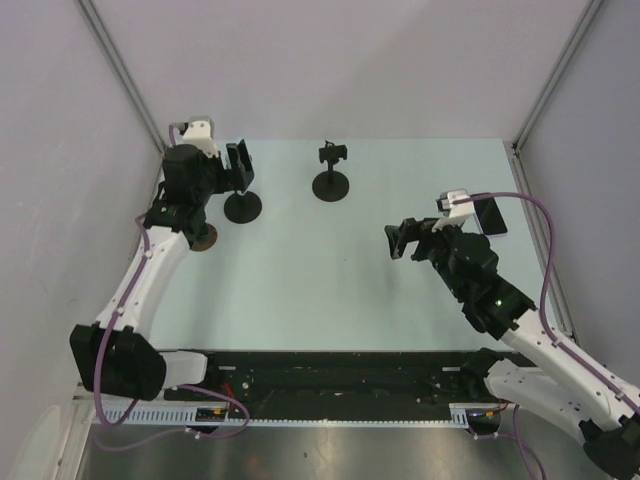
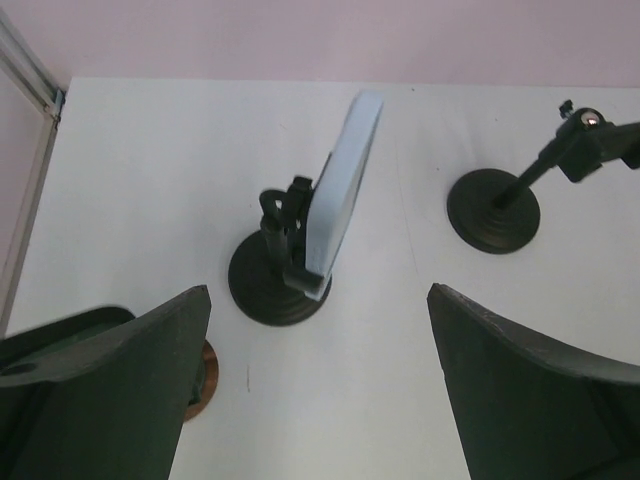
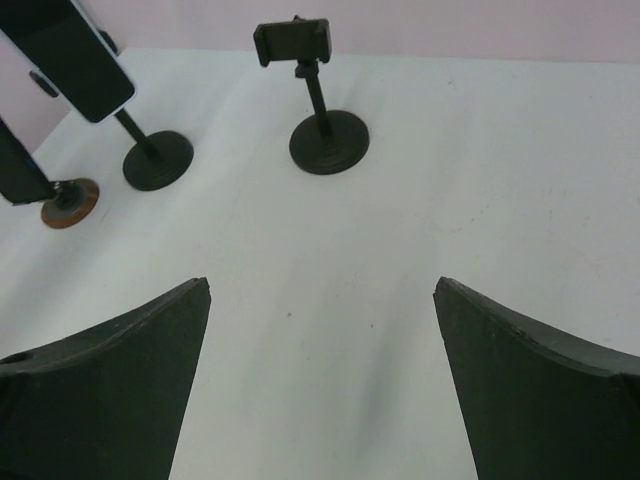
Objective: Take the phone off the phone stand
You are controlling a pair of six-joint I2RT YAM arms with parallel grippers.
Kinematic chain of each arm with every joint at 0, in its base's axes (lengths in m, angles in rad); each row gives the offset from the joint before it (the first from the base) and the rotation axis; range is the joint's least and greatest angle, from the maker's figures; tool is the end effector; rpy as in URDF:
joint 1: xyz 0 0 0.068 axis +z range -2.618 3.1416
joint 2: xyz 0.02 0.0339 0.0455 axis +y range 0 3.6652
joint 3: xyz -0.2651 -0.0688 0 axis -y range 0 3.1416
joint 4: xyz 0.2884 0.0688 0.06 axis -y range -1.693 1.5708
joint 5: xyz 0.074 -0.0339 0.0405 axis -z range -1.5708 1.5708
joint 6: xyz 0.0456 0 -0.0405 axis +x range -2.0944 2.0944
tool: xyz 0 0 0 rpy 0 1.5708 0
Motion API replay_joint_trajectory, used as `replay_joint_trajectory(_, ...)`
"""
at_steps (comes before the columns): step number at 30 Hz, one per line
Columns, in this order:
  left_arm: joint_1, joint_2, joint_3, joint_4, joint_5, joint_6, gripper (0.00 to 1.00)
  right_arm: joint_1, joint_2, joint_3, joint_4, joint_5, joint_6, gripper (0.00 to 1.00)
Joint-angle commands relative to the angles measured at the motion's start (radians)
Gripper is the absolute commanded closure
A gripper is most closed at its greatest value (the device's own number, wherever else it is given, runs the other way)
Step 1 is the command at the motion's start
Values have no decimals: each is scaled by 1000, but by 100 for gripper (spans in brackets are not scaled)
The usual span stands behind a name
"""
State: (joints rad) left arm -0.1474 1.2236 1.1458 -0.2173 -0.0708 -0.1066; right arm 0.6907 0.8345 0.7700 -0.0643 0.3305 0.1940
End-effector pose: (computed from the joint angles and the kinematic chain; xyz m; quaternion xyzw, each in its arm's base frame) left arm 0.3331 -0.0462 0.3654 -0.0047 0.8031 -0.0472 0.5939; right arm 0.2020 0.1477 0.3362 -0.0769 0.7449 0.1671 0.6414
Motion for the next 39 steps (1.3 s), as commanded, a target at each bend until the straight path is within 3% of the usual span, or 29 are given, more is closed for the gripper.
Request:
replay_joint_trajectory(1,29,114,130,35,57,77,6,3,-135,-84,20,-53,30,0)
replay_joint_trajectory(12,29,341,299,35,138,177,22,-28,-172,-117,-3,-90,7,0)
replay_joint_trajectory(15,28,355,313,36,163,183,35,-37,-167,-121,-2,-97,5,0)
replay_joint_trajectory(19,16,329,318,36,195,183,69,-49,-158,-123,3,-122,8,0)
replay_joint_trajectory(25,-46,237,284,36,184,180,100,-59,-152,-123,9,-140,7,0)
replay_joint_trajectory(32,-198,76,215,36,99,116,100,-63,-152,-123,9,-159,5,1)
replay_joint_trajectory(39,-455,-47,100,33,-108,-31,100,-65,-160,-123,8,-162,1,1)
